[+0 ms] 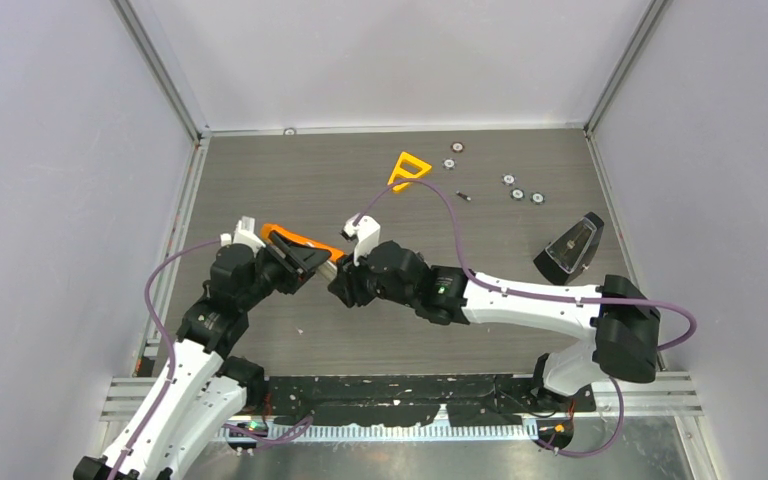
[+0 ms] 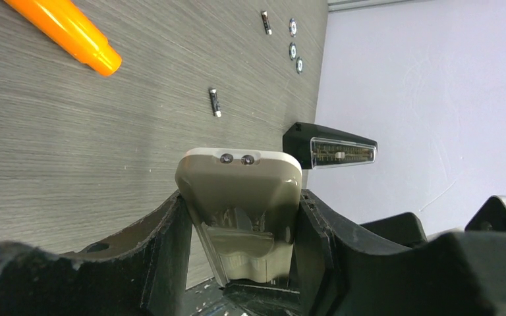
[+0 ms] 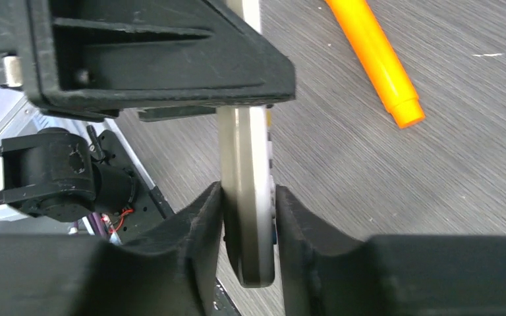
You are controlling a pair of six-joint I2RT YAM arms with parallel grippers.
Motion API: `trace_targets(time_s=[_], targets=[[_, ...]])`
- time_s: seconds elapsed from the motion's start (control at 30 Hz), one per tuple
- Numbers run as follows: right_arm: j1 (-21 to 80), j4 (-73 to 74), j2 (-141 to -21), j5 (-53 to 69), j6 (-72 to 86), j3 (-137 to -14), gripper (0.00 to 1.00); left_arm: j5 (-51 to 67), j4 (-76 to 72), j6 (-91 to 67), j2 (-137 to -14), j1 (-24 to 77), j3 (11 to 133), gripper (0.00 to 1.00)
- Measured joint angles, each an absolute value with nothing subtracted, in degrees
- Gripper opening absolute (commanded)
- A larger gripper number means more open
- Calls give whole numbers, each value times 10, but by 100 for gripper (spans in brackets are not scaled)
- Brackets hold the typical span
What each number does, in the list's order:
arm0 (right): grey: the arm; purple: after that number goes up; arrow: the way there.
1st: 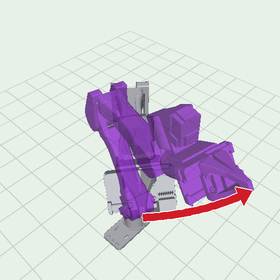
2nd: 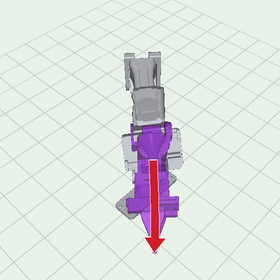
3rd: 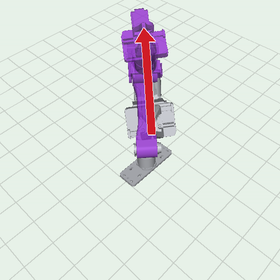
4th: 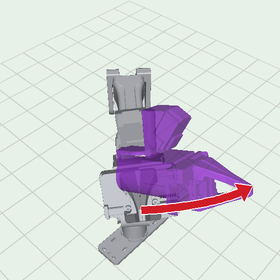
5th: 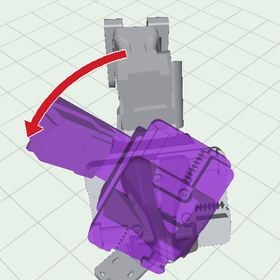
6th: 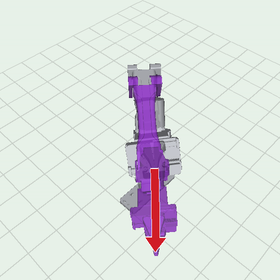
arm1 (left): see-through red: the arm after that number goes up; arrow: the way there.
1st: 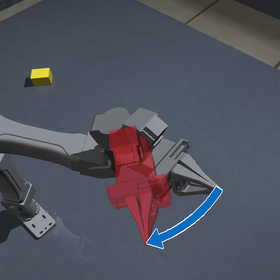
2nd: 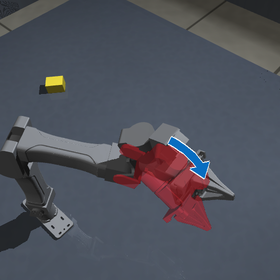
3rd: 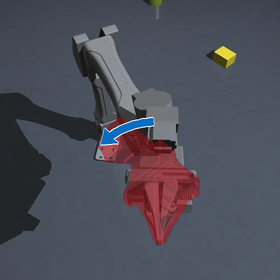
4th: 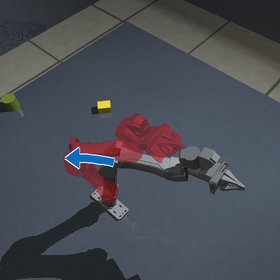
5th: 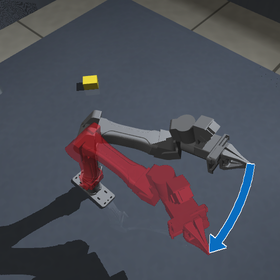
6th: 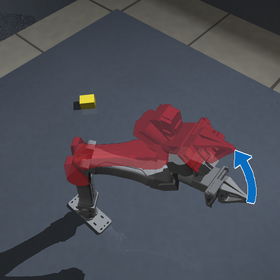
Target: Load the batteries into the remote control
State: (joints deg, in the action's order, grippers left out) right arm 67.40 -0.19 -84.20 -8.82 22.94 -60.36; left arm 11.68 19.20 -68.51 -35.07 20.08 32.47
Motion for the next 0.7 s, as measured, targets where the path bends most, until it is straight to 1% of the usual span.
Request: trace_targets(time_s=[0.03, 0.07, 0.1, 0.13, 0.2, 0.27, 0.3, 0.5, 0.7], targets=[[674, -5, -843, -82, 232, -604, 25, 116, 192, -686, -351, 201, 325, 30], [674, -8, -844, -75, 235, -604, 18, 115, 192, -686, -351, 201, 325, 45], [674, -10, -844, -70, 239, -605, 16, 116, 192, -684, -351, 201, 325, 58], [674, -10, -844, -68, 243, -605, 13, 116, 192, -682, -351, 201, 325, 69], [671, -11, -844, -55, 246, -605, 10, 116, 192, -668, -350, 201, 325, 82], [663, -12, -842, -31, 253, -604, 9, 123, 187, -656, -349, 201, 325, 88], [658, -12, -840, -17, 256, -604, 9, 128, 183, -649, -348, 201, 325, 89], [610, -4, -788, 103, 256, -594, 9, 175, 150, -561, -340, 201, 328, 92], [576, 42, -709, 233, 236, -586, 9, 264, 123, -437, -333, 201, 374, 93]])
